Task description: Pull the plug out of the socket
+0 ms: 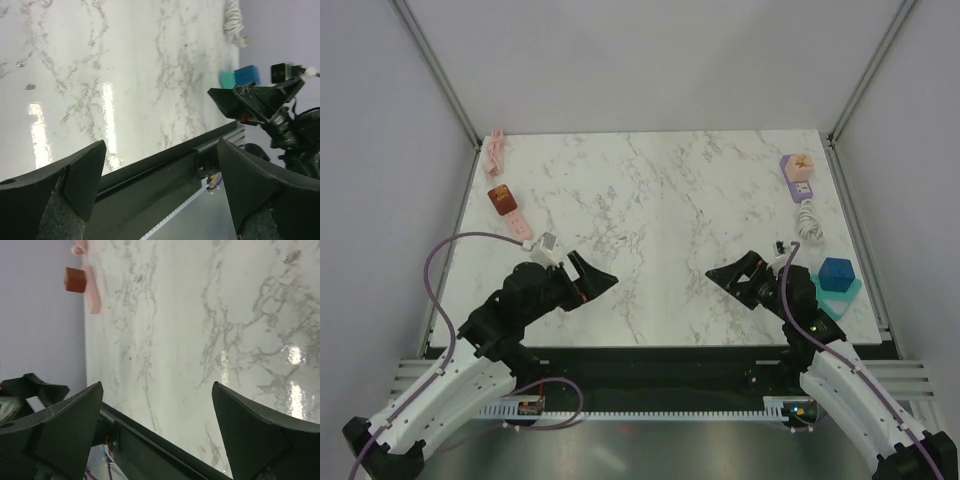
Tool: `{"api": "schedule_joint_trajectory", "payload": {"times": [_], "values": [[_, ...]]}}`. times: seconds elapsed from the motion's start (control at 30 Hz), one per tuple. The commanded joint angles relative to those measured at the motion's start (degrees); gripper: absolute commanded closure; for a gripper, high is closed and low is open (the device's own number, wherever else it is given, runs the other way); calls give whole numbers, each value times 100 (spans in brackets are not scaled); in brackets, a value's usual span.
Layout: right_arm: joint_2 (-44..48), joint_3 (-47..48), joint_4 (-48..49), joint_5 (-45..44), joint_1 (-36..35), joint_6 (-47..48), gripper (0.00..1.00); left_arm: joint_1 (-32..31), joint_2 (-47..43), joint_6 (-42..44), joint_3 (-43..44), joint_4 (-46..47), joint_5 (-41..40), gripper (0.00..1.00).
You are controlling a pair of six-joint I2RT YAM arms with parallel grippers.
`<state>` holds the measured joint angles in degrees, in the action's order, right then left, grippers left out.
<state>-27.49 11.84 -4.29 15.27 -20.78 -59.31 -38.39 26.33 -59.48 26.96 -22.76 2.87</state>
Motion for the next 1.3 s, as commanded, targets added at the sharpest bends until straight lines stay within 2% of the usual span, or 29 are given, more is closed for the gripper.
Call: {"api": "schedule_joint_trajectory", "payload": {"times": [0.0, 0.1, 0.2, 0.27, 0.33, 0.37, 0.4, 0.47, 0.57, 0.8, 0.87, 0.97, 1.07, 1.27], "values": [[-660, 504, -371, -357, 12, 613, 2, -10, 704, 1085, 783, -1063, -253, 0], [-1153, 679, -160, -156, 12, 972, 2, -2, 1075, 1185, 1346, -1283, -787, 0], [-1531, 864, -63, 116, 21, 1394, 2, 77, 1707, 1281, 1899, -1484, -1751, 0], [-1794, 1066, -54, 597, 12, 1737, 2, 505, 2505, 1430, 2461, -1756, -2088, 0], [-1979, 1302, -176, 740, 12, 1913, 2, 1059, 3460, 1641, 3083, -2073, -1801, 0], [-2128, 1382, -255, 758, 12, 1958, 2, 1645, 3763, 1764, 3226, -2074, -1512, 0], [-2190, 1461, -343, 793, 3, 2028, 2, 1912, 4035, 1930, 3367, -2092, -1022, 0], [-2331, 1620, -562, 837, 12, 2247, 2, 2473, 4868, 2010, 3789, -2170, -798, 0], [-2341, 1699, -748, 881, 12, 2476, 2, 2845, 5618, 2099, 4387, -2407, -1103, 1], [-2068, 1717, -889, 1075, 12, 2731, 2, 3355, 7348, 2440, 5247, -2426, -2604, 1], [-1963, 1717, -968, 1075, 12, 2775, 2, 3495, 7640, 2573, 5442, -2434, -2853, 1], [-1831, 1796, -1152, 1118, 3, 2837, 2, 3776, 8124, 2767, 5758, -2461, -2845, 0], [-1664, 1857, -1328, 1128, 12, 2837, 2, 4110, 8239, 2767, 5733, -2347, -2740, 0], [-1356, 1919, -1600, 970, 12, 2846, 2, 4217, 8573, 3179, 5838, -2039, -2731, 1]]}}
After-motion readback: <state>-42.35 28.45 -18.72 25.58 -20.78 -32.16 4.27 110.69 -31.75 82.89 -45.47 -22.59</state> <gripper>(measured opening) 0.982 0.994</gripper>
